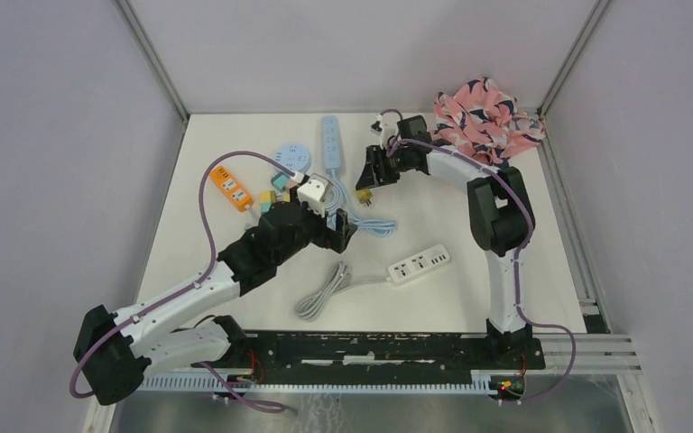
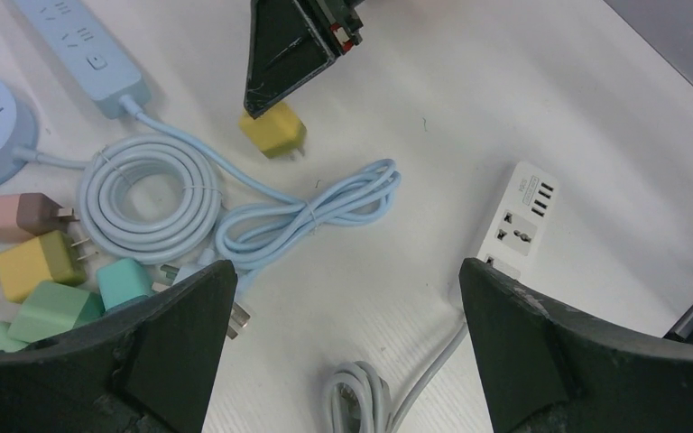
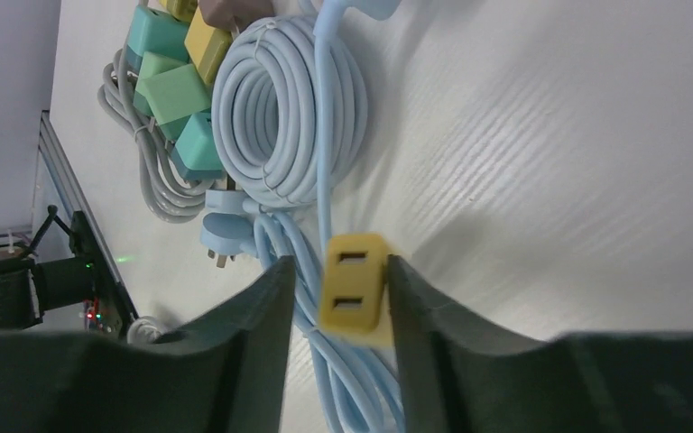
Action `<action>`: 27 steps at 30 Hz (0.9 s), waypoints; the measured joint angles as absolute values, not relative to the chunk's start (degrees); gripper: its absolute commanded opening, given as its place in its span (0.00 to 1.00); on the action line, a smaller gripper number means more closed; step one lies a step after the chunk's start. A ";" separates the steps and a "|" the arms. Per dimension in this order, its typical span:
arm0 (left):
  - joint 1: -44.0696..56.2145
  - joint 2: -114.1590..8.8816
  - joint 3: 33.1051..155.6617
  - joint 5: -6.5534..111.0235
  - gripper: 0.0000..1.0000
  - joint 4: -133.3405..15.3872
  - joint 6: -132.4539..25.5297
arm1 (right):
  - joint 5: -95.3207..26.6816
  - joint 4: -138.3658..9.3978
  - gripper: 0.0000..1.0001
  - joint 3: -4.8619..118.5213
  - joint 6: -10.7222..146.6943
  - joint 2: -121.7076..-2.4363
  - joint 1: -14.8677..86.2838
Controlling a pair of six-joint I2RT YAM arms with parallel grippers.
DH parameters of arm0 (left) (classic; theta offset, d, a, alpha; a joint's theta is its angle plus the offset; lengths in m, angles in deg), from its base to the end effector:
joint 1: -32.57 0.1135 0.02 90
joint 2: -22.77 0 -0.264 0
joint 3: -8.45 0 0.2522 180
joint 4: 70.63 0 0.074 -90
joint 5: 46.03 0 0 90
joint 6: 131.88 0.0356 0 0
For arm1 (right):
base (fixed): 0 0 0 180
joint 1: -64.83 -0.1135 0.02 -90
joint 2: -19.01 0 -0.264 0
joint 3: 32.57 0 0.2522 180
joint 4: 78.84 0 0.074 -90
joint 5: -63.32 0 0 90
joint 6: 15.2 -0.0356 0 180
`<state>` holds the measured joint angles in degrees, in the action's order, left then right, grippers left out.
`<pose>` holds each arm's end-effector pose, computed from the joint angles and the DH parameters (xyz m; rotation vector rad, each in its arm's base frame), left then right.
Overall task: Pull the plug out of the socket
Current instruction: Place the plug at the center of the board, then move the socket to the center of the board.
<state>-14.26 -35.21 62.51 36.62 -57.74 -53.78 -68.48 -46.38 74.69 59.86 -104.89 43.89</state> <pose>0.1650 -0.1692 0.2885 0.4842 1.8411 -0.5859 0.4349 0.1918 0.1844 -0.4741 2.4155 1.1652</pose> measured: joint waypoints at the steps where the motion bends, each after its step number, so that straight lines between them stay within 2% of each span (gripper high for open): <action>1: -14.13 -35.21 62.62 36.77 1.00 -56.84 -54.16 | -68.09 -45.99 0.67 75.26 59.82 -105.46 43.32; 3: -14.10 -35.21 62.62 37.14 1.00 -55.20 -55.01 | -67.30 -44.83 0.72 75.96 60.19 -105.65 42.64; 9: -14.04 -35.19 62.62 38.70 0.99 -52.77 -56.97 | -66.69 -40.87 0.76 76.72 67.03 -102.18 43.93; 10: -13.93 -35.19 62.66 39.02 0.99 -52.56 -57.35 | -66.84 -40.04 0.81 76.39 68.78 -100.52 44.78; 11: -13.67 -35.19 62.68 39.59 0.99 -52.51 -57.72 | -66.99 -39.23 0.93 75.72 70.59 -98.26 45.76; 12: -13.27 -35.16 62.75 40.09 0.99 -52.51 -58.00 | -67.17 -38.77 0.99 74.71 72.28 -95.77 46.73; 19: -5.67 -34.92 62.73 47.15 0.99 -54.04 -60.95 | -73.35 -33.81 0.99 64.44 86.85 -71.84 56.80; 24: -1.23 -34.22 62.42 49.51 0.99 -54.92 -63.09 | -78.25 -19.37 1.00 52.61 119.82 -61.74 57.72; 27: -0.57 -33.39 62.42 50.10 0.99 -54.83 -63.25 | -76.94 -12.22 0.99 44.13 137.28 -60.61 55.25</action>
